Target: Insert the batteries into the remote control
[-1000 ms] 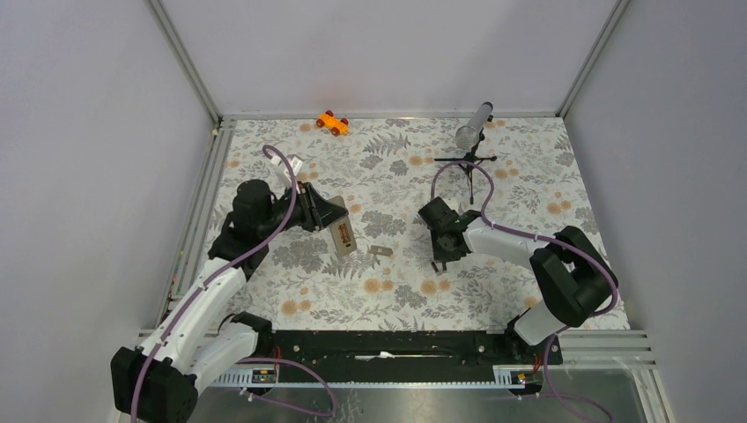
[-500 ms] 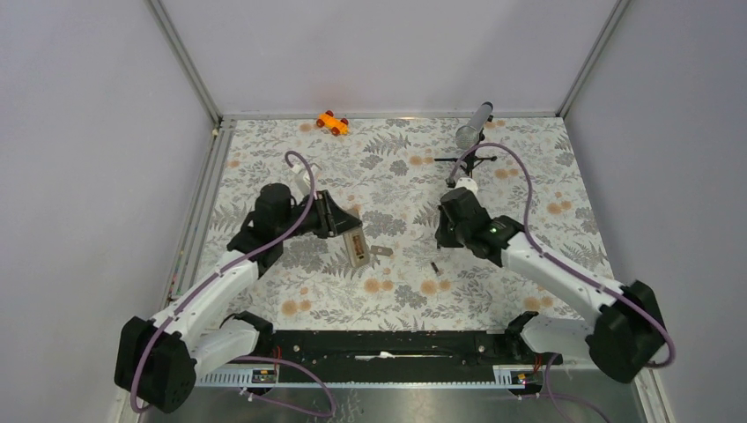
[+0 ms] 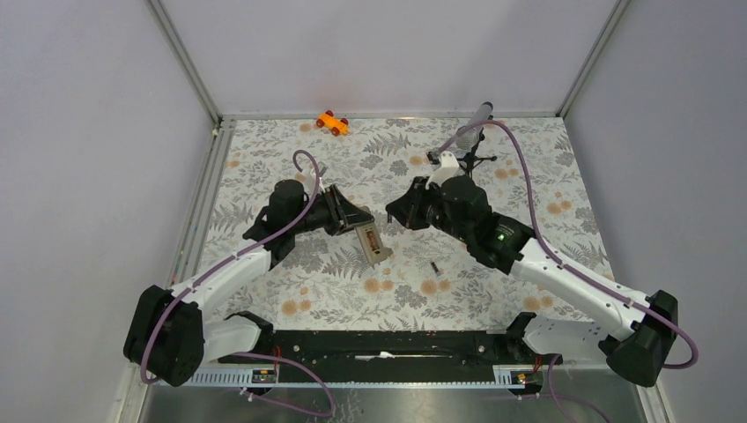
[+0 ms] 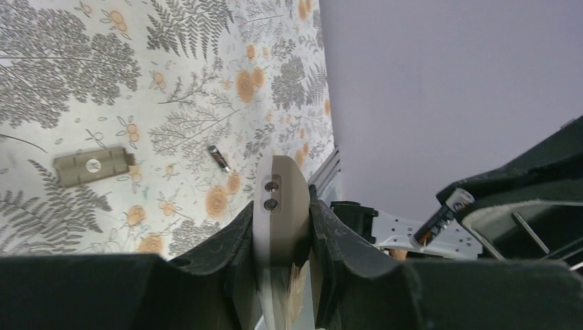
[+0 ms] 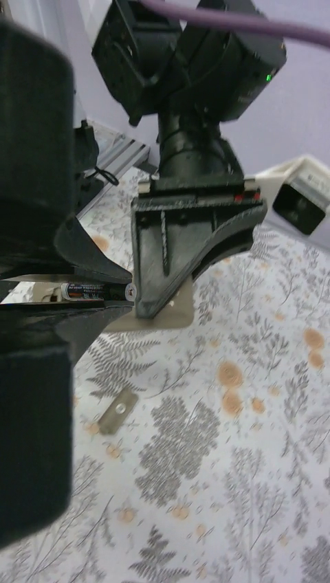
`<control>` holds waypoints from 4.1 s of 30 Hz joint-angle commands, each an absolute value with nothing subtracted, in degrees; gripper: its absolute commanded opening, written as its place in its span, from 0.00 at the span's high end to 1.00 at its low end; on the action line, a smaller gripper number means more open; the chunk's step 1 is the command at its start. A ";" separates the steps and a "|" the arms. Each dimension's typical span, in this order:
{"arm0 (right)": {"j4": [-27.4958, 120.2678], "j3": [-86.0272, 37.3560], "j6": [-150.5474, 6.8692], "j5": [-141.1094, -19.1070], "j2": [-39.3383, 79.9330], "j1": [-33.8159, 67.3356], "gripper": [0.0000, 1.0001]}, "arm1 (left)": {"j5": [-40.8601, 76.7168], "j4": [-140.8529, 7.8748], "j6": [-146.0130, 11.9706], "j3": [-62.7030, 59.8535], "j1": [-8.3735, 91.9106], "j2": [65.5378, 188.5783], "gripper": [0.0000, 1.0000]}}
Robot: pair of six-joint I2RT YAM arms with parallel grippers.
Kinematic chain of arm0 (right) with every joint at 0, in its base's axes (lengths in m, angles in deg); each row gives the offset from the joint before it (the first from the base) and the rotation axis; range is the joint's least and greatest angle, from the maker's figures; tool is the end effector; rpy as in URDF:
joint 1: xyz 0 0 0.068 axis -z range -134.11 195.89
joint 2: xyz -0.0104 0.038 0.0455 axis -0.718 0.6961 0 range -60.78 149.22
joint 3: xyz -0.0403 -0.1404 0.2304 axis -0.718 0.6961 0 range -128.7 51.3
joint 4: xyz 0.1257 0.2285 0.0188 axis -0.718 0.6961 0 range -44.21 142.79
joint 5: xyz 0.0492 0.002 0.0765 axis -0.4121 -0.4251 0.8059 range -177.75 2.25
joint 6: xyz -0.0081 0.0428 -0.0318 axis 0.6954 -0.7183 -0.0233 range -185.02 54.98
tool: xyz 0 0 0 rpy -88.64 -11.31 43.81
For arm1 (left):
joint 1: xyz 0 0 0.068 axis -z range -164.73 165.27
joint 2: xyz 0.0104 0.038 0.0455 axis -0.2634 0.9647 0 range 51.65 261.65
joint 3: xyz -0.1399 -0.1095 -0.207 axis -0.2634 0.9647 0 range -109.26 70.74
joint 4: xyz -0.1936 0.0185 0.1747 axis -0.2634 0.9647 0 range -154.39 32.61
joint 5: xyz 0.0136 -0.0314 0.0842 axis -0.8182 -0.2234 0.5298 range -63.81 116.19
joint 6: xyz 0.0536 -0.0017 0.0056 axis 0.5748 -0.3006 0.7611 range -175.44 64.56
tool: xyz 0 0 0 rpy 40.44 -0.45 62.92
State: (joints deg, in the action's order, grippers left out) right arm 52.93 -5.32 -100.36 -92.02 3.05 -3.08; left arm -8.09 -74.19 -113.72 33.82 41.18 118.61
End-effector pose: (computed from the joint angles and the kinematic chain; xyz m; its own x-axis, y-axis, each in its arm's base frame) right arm 0.1730 0.1947 0.3520 -0.5404 0.2575 -0.8011 -0.4809 0.6867 0.5452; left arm 0.2214 -0.1298 0.2500 -0.8750 -0.3563 -0.3277 0.1753 0.3978 -0.9006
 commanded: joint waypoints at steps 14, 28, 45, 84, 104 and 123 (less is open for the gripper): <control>47.19 -8.97 -94.29 -95.91 7.94 -10.66 0.91 | -10.66 -75.76 -121.60 27.39 41.81 118.80 1.00; 45.44 -5.29 -90.40 -97.15 7.76 -10.72 0.90 | -11.43 -73.26 -121.20 26.38 42.01 119.16 1.00; 41.87 -1.46 -86.55 -94.16 6.52 -10.71 0.88 | -10.80 -71.98 -122.68 26.34 42.60 119.11 1.00; 44.27 -3.81 -84.14 -92.06 7.36 -10.63 0.71 | -11.25 -69.74 -120.62 23.50 42.60 120.60 1.00; 49.26 -7.65 -90.16 -92.77 4.09 -10.54 0.31 | -10.55 -66.21 -117.86 21.62 42.60 120.47 1.00; 52.99 -4.96 -141.34 -81.78 1.54 -0.96 0.01 | -5.41 -73.66 -121.26 23.94 42.60 114.80 1.00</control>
State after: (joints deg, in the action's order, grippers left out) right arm 58.48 -7.92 -128.22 -87.69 3.64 -1.51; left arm -7.31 -67.57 -119.78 24.37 42.40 117.47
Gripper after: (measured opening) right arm 0.993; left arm 0.283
